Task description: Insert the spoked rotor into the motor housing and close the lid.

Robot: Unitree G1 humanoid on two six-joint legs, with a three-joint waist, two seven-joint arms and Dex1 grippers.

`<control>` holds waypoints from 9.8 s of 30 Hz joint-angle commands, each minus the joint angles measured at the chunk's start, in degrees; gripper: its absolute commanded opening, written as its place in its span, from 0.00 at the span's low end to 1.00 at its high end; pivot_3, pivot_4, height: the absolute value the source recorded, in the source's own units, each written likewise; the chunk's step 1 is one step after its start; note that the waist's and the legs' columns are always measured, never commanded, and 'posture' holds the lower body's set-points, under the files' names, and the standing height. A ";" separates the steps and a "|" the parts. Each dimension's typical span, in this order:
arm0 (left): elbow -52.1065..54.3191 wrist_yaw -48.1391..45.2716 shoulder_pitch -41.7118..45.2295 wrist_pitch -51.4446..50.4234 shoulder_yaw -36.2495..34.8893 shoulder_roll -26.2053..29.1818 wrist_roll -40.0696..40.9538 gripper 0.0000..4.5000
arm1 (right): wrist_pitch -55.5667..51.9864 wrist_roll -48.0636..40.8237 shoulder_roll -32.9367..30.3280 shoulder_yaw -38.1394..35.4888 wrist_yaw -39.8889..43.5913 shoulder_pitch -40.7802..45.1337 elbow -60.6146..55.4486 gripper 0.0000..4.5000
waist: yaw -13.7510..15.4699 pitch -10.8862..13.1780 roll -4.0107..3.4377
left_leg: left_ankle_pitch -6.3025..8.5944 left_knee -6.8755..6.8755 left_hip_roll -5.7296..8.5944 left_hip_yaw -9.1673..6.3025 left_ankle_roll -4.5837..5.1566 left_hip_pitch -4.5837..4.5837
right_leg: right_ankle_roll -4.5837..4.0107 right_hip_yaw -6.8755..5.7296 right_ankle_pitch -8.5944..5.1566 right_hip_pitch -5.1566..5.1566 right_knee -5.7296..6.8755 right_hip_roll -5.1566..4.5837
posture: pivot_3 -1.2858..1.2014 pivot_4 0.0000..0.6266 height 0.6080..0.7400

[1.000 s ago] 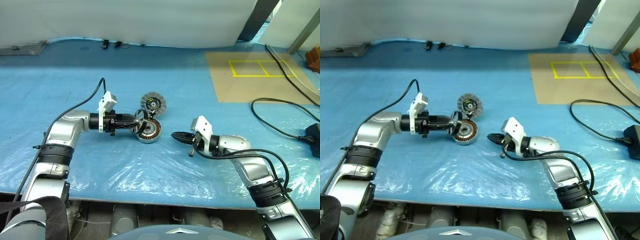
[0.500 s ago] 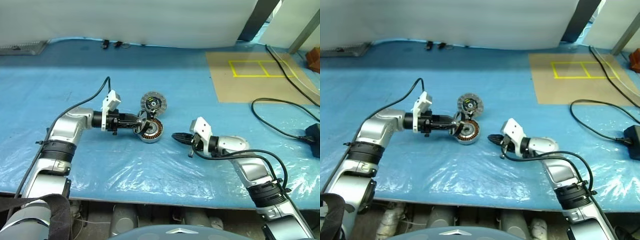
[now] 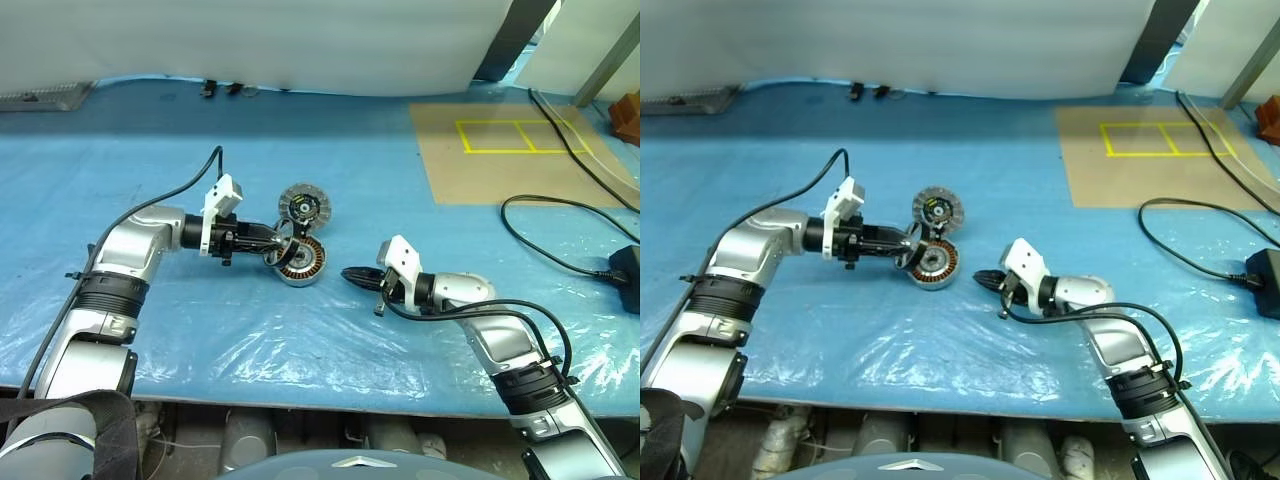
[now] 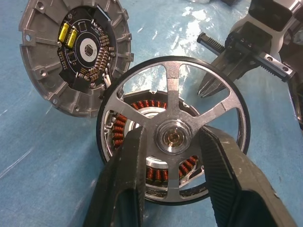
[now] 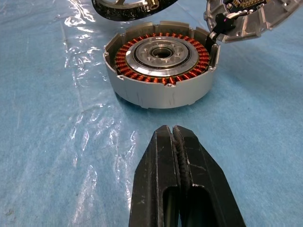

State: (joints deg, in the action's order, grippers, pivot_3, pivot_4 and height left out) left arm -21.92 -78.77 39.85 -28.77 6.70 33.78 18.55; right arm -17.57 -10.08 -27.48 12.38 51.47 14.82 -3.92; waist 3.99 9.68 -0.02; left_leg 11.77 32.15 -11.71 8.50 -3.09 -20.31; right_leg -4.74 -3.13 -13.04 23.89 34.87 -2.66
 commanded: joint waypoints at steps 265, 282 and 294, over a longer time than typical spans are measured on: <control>15.46 21.24 -29.84 29.39 -11.19 -11.55 0.01 0.00 | -2.74 -0.03 12.77 4.45 -4.15 18.90 14.80 0.99 | -0.12 0.47 0.51 | -0.13 0.02 0.18 0.03 0.29 0.17 | 0.08 -0.08 0.10 -0.11 0.00 -0.40 | 0.52 0.24 1.00; 12.70 24.29 -32.83 35.30 -11.77 -10.65 -0.12 0.00 | 1.61 6.39 16.19 6.53 -5.86 22.62 21.37 0.66 | -0.50 0.47 0.50 | -0.12 0.06 0.14 0.07 0.29 0.36 | 0.05 -0.04 0.11 -0.40 0.09 -0.39 | 0.52 0.24 1.00; 14.05 25.51 -33.20 33.59 -11.08 -10.48 -0.25 0.00 | 0.17 10.31 17.68 8.70 -6.90 23.71 23.09 0.66 | -1.49 0.47 0.50 | -0.13 0.05 0.14 0.06 0.29 0.30 | 0.03 -0.04 0.12 -0.24 0.07 -0.38 | 0.52 0.24 1.00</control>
State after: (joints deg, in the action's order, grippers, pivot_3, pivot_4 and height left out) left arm -10.24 -53.56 6.83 4.76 -4.21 22.59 17.68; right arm -18.74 -1.08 -9.42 20.33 44.81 38.80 18.59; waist 2.50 10.15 0.48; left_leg 11.65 32.20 -11.57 8.57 -2.80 -20.01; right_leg -4.71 -3.17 -12.92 23.64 34.94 -3.04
